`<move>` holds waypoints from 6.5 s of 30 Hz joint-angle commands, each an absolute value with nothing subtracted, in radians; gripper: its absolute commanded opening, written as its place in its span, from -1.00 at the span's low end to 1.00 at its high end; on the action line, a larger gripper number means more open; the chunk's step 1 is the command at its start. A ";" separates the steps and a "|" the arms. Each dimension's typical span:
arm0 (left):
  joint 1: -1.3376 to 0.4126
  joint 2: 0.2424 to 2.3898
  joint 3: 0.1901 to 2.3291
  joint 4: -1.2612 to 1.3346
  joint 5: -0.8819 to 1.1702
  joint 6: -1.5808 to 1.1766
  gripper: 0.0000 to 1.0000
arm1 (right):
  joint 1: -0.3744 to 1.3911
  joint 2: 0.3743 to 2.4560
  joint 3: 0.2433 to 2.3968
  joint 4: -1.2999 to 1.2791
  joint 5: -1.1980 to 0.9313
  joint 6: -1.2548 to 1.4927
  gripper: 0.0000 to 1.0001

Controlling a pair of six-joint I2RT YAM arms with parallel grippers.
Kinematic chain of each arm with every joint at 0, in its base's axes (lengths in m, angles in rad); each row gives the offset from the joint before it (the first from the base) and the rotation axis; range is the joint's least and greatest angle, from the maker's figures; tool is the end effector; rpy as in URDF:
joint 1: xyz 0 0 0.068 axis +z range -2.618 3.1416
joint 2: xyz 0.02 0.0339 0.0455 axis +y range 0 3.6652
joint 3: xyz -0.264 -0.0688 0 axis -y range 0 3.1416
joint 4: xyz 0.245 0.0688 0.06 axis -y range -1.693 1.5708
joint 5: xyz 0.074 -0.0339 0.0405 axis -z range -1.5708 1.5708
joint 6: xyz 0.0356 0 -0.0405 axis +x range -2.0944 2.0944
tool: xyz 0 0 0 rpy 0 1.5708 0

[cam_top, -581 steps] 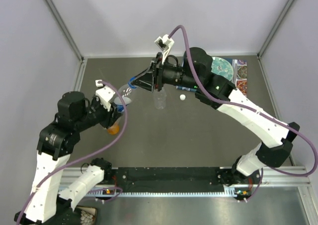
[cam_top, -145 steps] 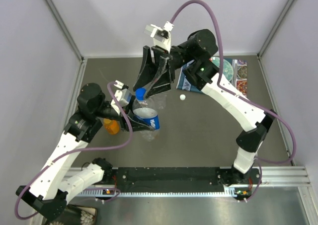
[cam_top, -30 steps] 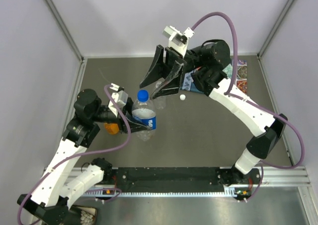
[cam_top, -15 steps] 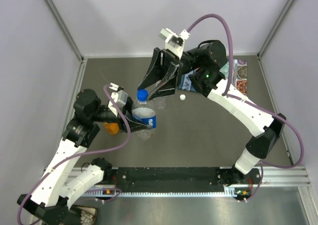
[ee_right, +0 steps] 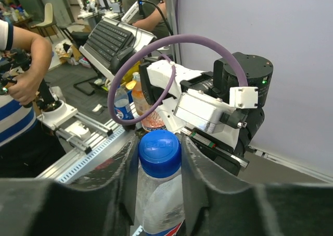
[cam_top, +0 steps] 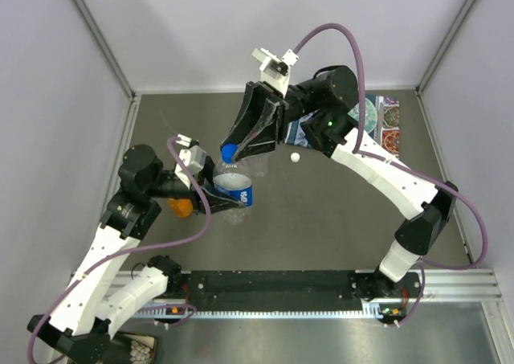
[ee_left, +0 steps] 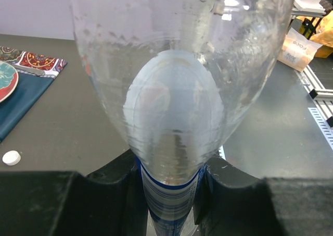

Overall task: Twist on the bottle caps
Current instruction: Screw the bottle cap onto the plastic bottle, then place the plastic bottle at the center of the board.

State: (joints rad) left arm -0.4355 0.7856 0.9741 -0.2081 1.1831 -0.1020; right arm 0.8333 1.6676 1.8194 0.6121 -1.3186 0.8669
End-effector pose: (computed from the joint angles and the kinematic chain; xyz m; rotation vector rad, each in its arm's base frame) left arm 0.1223 -0.0933 0.4033 1.1927 1.2822 -1.3280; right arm 0.2021 0.2737 0.5300 -1.4822 0.8491 1.8720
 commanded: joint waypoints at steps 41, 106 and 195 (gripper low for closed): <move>-0.430 0.718 0.953 -0.261 0.319 0.117 -0.99 | 1.143 1.719 2.117 -0.690 0.135 0.265 -1.00; -0.394 0.759 0.930 -0.133 1.298 -0.118 -0.89 | 0.833 1.603 1.832 0.265 -1.253 0.719 -0.04; -0.356 0.580 1.146 -0.512 0.080 0.147 0.97 | 0.966 1.764 1.916 -0.100 -0.292 -0.026 -0.91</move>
